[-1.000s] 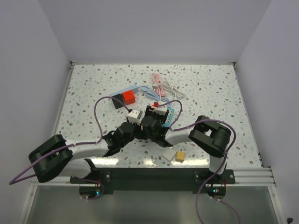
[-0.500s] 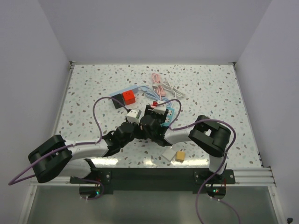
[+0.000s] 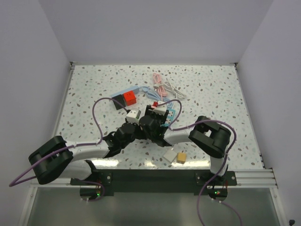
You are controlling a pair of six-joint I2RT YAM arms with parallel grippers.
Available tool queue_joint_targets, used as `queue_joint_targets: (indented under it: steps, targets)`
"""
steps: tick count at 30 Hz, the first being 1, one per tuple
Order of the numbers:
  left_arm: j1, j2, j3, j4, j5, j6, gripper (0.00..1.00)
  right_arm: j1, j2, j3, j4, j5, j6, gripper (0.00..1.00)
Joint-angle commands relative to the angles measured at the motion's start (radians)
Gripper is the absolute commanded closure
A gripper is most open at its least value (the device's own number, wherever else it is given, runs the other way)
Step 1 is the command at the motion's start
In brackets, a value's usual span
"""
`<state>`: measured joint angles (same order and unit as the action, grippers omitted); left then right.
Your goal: Insert the plug
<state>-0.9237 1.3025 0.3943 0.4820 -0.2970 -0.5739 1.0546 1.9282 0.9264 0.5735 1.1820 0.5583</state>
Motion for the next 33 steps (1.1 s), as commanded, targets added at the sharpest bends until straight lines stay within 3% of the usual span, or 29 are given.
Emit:
queue_joint_targets:
  steps: [1,18,29,32,33]
  targets:
    - [-0.086,0.067,0.020,-0.083,0.182,0.181,1.00,0.050,0.187,0.028,-0.308,-0.088,0.046,1.00]
    - [-0.092,0.057,0.014,-0.076,0.188,0.187,1.00,0.044,0.239,0.081,-0.316,-0.174,0.003,1.00]
    - [-0.092,0.000,-0.005,-0.103,0.087,0.187,1.00,0.030,0.106,0.098,-0.376,-0.220,-0.055,1.00]
    - [-0.092,-0.081,-0.040,-0.115,0.003,0.163,0.73,0.015,0.078,0.101,-0.388,-0.234,-0.066,1.00]
    - [-0.092,-0.106,-0.049,-0.129,-0.017,0.146,0.53,0.012,0.072,0.095,-0.383,-0.237,-0.069,1.00]
